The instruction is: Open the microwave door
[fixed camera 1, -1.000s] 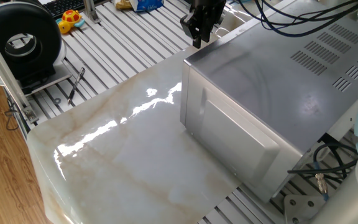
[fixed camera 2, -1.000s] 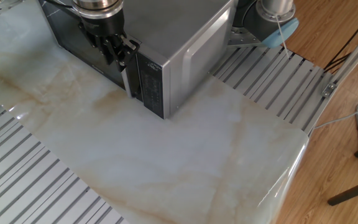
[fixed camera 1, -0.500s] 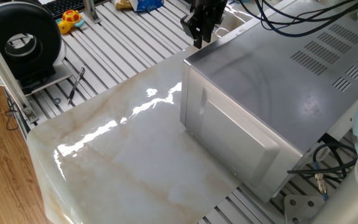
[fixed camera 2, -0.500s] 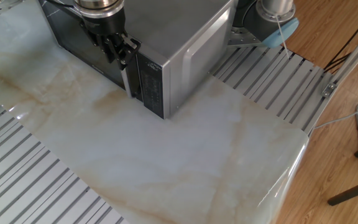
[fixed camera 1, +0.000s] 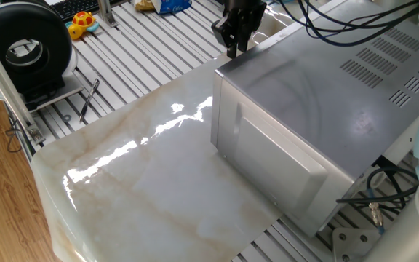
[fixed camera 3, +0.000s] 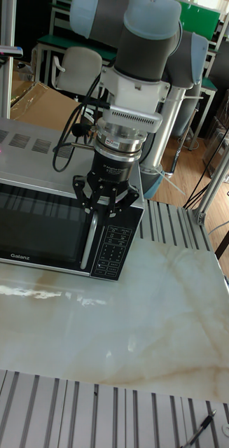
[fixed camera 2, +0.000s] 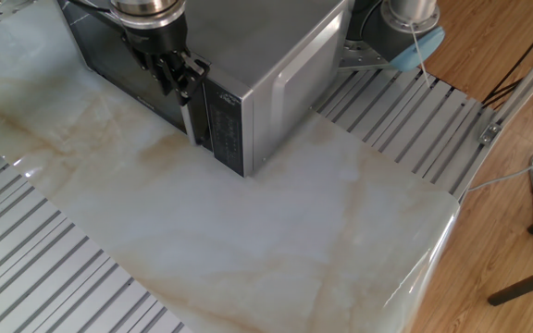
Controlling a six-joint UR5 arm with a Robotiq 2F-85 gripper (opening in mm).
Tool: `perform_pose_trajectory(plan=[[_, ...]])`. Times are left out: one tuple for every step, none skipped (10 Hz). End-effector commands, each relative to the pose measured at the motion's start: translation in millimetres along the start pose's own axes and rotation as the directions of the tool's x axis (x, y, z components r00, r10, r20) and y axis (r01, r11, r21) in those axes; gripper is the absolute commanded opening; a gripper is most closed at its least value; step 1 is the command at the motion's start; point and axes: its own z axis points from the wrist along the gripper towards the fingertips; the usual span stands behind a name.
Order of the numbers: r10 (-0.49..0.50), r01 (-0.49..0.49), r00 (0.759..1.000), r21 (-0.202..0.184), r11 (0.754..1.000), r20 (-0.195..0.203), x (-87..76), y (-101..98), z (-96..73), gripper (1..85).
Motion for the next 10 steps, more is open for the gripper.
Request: perform_pose_trajectory(plan=[[-0.002,0.002,1.0,-0.016,1.0,0.014,-4.9,3.5,7.3,34.3],[-0.005,0.005,1.0,-0.011,1.0,0.025,-9.0,2.9,9.7,34.3],[-0.007,0.007,1.0,-0.008,1.0,0.028,-10.0,2.2,9.9,34.3],[-0.01,0.01,1.0,-0.004,1.0,0.029,-10.2,0.8,10.0,34.3],[-0.017,0.017,0.999,0.008,1.0,0.03,-10.2,-2.8,5.9,34.3],[-0.008,0.007,1.0,0.017,1.0,0.029,-8.5,-4.8,-4.9,34.3],[-0.006,0.006,1.0,0.023,1.0,0.031,-8.2,-7.1,-6.7,32.7],[0.0,0.0,1.0,0.008,1.0,0.032,-8.4,-3.1,-6.7,32.7],[0.004,-0.004,0.999,0.0,1.0,0.032,-8.5,-1.1,-6.7,33.0],[0.001,-0.002,1.0,0.014,1.0,0.031,-8.3,-4.7,-6.7,33.0]])
